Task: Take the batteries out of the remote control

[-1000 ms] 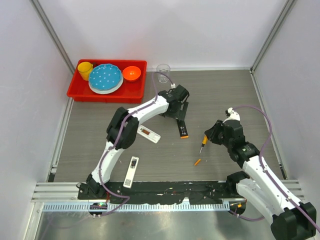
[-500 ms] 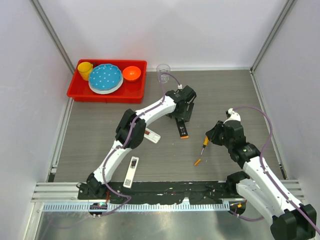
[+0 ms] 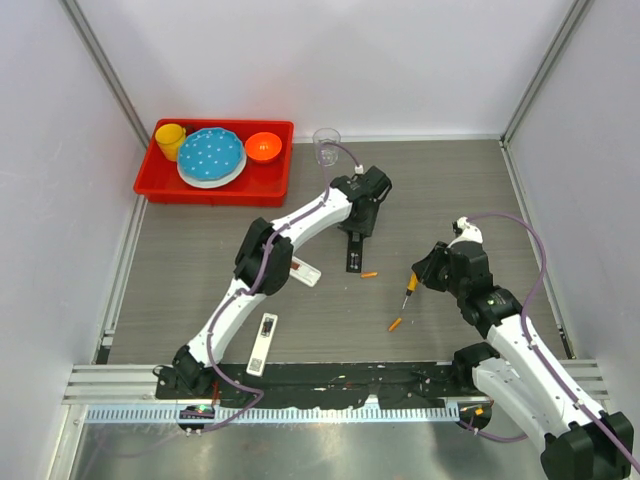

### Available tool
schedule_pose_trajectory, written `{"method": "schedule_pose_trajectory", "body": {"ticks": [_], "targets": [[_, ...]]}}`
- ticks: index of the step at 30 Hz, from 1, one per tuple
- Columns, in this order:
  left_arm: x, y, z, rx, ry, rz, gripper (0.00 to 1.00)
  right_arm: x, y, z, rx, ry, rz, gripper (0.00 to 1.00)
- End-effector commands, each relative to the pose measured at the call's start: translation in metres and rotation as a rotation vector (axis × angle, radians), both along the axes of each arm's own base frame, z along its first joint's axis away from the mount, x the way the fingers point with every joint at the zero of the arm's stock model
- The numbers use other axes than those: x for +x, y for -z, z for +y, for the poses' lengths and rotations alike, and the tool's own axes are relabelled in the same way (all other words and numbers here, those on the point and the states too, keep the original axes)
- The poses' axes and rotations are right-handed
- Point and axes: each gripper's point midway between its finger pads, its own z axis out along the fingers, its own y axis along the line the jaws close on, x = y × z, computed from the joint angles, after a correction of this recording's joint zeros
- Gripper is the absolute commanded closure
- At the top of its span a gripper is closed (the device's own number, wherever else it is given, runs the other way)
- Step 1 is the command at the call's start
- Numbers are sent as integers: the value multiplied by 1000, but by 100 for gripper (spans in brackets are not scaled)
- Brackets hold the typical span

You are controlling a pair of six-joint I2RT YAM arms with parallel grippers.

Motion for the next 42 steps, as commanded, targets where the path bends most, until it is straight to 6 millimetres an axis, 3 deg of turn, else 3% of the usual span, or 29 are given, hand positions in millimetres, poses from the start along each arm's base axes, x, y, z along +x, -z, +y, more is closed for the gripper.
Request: {"method": "schedule_pose_trajectory", "body": {"ticks": [1,5,9,10,12,13,15,18,24,31,37,42], "targets": [[6,9,30,48,-3,30,53,9,-23,0,9,5,-69,99],[14,2,50,77,6,12,56,9,-25,1,16,-3,-74,99],[-6,1,49,38,35,53,60,8,-27,2,23,-5,-80,99],[-18,11,51,45,39,75,60,8,-27,2,26,-3,-80,99],[-31,4,45,3,32,79,61,9,-25,3,27,-4,-77,99],[-45,15,43,13,46,93,60,9,-25,3,33,0,-75,99],[-58,11,44,34,52,74,60,7,-27,10,58,-30,-75,99],[-98,27,54,70,57,121,60,6,-28,12,69,-38,-78,99],[-154,39,47,19,64,139,60,2,-28,13,91,-40,-76,99],[-207,31,26,20,157,120,59,-2,-29,16,117,-43,-78,99],[-221,34,36,76,181,109,53,-3,-33,16,124,-46,-86,99],[-216,13,40,69,200,63,29,-4,-36,17,136,-46,-91,99]]}}
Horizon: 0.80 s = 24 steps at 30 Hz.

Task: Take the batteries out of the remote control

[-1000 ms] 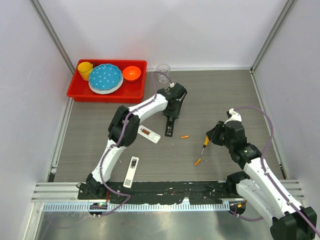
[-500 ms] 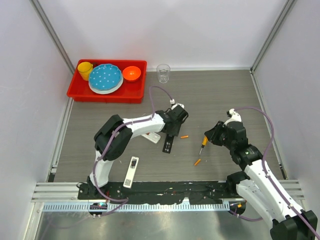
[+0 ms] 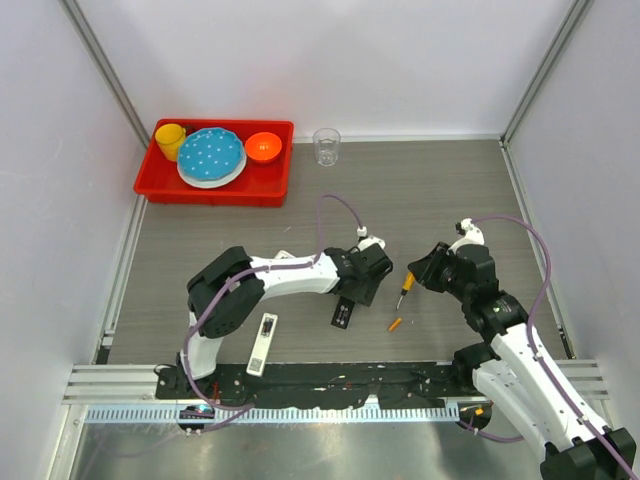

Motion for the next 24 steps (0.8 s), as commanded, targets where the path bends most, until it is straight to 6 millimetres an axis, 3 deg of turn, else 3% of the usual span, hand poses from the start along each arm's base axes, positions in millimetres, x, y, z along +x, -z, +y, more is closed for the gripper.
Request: {"method": "schedule_pose_trajectory", "body": {"ticks": [1,3,4,8,11,13,14,20,24], "targets": [[-38,3,24,72,48,103,25,5,-18,4,38,0,-50,99],[-38,-7,25,49,49,88,18,6,-20,4,39,-2,-54,99],[-37,-20,24,17,48,70,16,6,-21,5,39,-5,-56,99],[-46,-34,29,-44,55,67,15,9,-21,7,41,-15,-54,99],[-62,-26,42,-46,58,85,15,11,-22,10,50,-23,-57,99],[-72,-24,41,-72,67,91,16,14,-22,12,55,-28,-62,99],[-79,-14,47,-66,59,111,17,15,-21,14,56,-33,-55,99],[-94,4,43,-78,57,129,19,25,-22,24,73,-71,-55,99],[-98,-3,33,-97,73,103,18,33,-23,26,71,-73,-58,99]]}}
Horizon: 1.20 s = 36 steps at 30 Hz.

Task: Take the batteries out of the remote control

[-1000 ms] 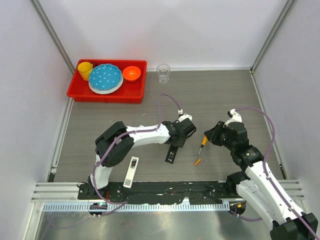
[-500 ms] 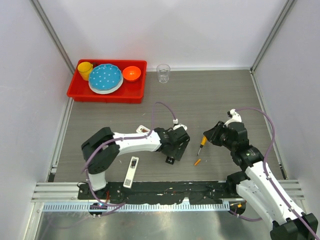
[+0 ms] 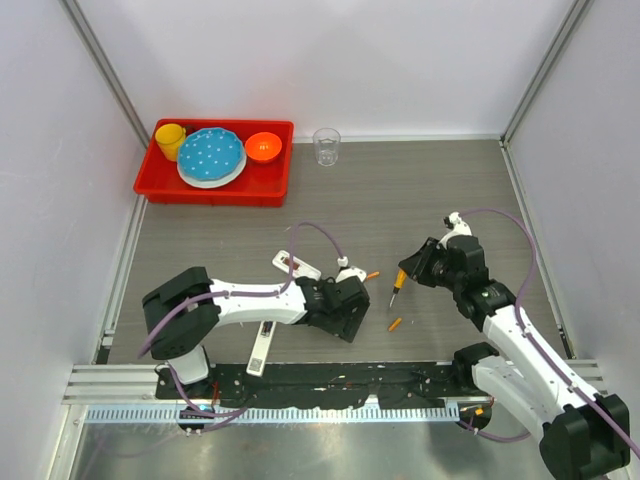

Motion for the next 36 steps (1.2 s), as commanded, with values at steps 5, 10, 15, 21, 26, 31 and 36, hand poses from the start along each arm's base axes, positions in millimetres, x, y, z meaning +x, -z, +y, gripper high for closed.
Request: {"method": "schedule_pose_trajectory", "body": {"ticks": [5,10,15,21,26,31,36], "targets": [[-9,-9,-31,-79,7,-24,18,25,-38,11,37,-24,-117,99],[-8,-6,-37,-68,2,-28,18,25,-37,10,35,-20,-120,99],[-8,0,-37,-46,-9,-25,19,24,-38,9,34,-19,-122,99],[2,5,-23,10,-49,-78,25,24,-36,9,33,-18,-122,99],[12,14,-6,77,-100,-122,28,24,-36,10,33,-21,-122,99],[18,29,12,103,-126,-110,33,25,-36,10,35,-24,-123,99],[17,34,19,43,-101,-75,36,25,-36,12,43,-28,-122,99]]}}
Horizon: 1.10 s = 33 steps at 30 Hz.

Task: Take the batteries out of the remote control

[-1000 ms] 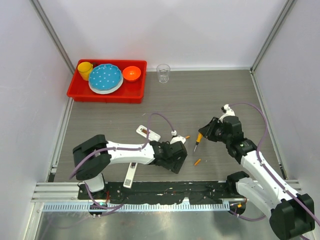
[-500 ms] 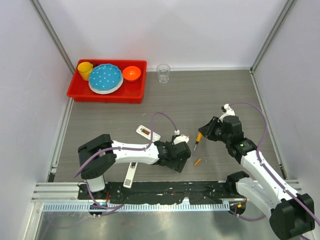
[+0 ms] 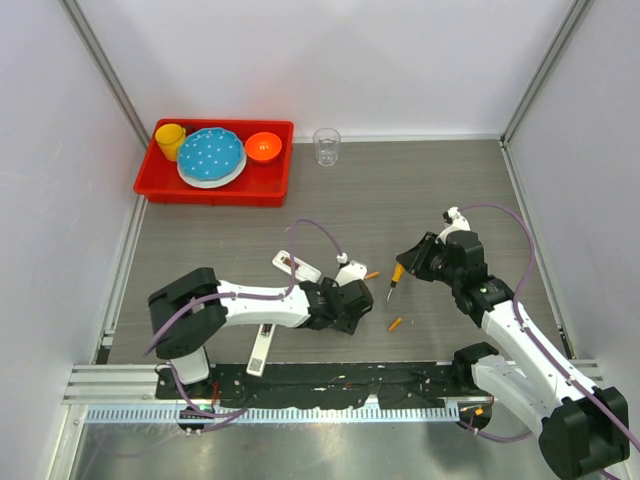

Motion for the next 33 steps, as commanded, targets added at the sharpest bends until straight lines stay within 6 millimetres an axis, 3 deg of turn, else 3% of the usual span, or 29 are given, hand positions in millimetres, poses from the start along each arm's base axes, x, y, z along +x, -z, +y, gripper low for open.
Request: {"method": "schedule_pose_trajectory", "body": {"ticks": [1,6,13,22,25,30,32,33], "targets": [[-7,28,28,27,-2,72,36,12,-26,6,27,-15,-85,99],[-10,29,29,-1,26,91,40,12,-26,6,36,-12,-84,99],[-8,12,23,-71,33,65,38,8,-31,7,52,-10,-90,99],[-4,-57,23,-242,52,-12,19,8,-45,14,71,0,-112,99],[-4,-76,21,-318,74,6,14,11,-50,26,96,-16,-122,99],[4,-83,28,-440,68,88,10,27,-45,40,106,-7,-113,99],[21,-87,42,-454,11,81,9,39,-51,46,106,-8,-123,99],[29,-86,52,-438,-22,76,9,45,-42,49,90,-12,-92,99]]}}
